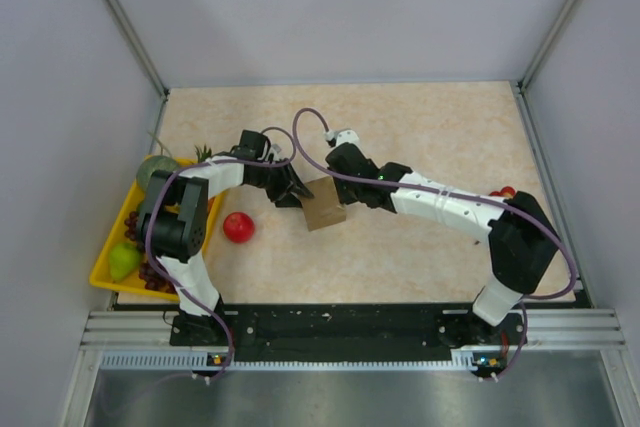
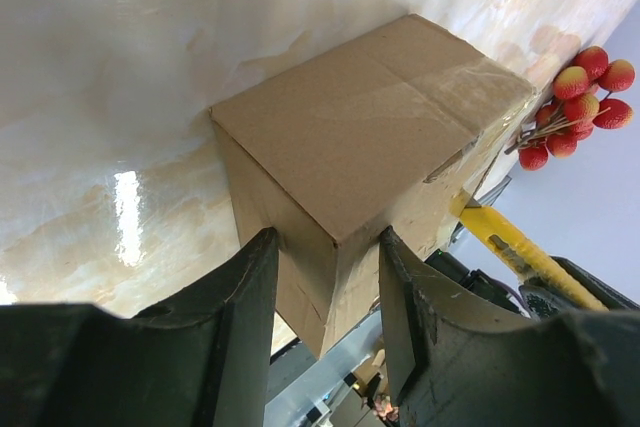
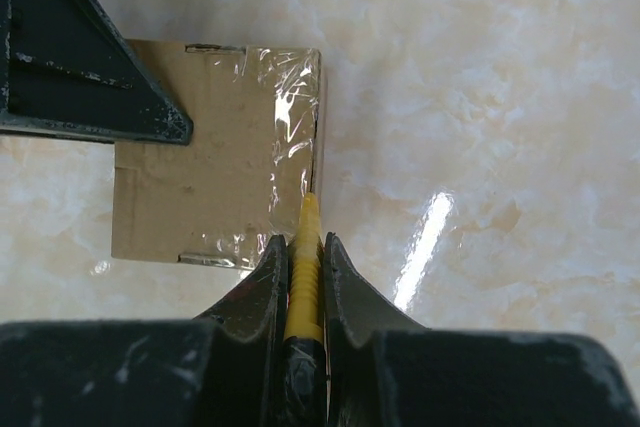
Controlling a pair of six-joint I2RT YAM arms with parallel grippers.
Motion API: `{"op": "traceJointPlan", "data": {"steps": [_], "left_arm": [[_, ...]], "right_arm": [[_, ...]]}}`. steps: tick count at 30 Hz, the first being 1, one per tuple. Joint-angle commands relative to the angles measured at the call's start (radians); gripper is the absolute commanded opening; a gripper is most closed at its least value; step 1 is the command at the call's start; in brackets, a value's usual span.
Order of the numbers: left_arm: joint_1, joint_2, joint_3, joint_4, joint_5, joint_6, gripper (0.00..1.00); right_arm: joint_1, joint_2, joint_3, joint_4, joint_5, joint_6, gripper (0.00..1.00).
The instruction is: Unpack the express box
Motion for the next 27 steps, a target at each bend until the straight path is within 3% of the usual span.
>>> {"op": "traceJointPlan", "data": {"steps": [1,15,27], "left_arm": [[0.005,0.023,-0.034,0.016,-0.177,-0.041,0.23],[0.007,0.021,-0.03,0.013,-0.193,-0.047,0.23],[0.009,0.023,-0.028,0.012,-0.216,-0.062,0.23]], "right_arm": [[0.011,-0.058,0.026,-0.13,-0.147,0.043,0.0],[0.008,-0.033,0.02,-0.155,-0.179,0.063,0.0],[0.008,-0.108,0.05,-0.173,-0.213,0.028,0.0]]}}
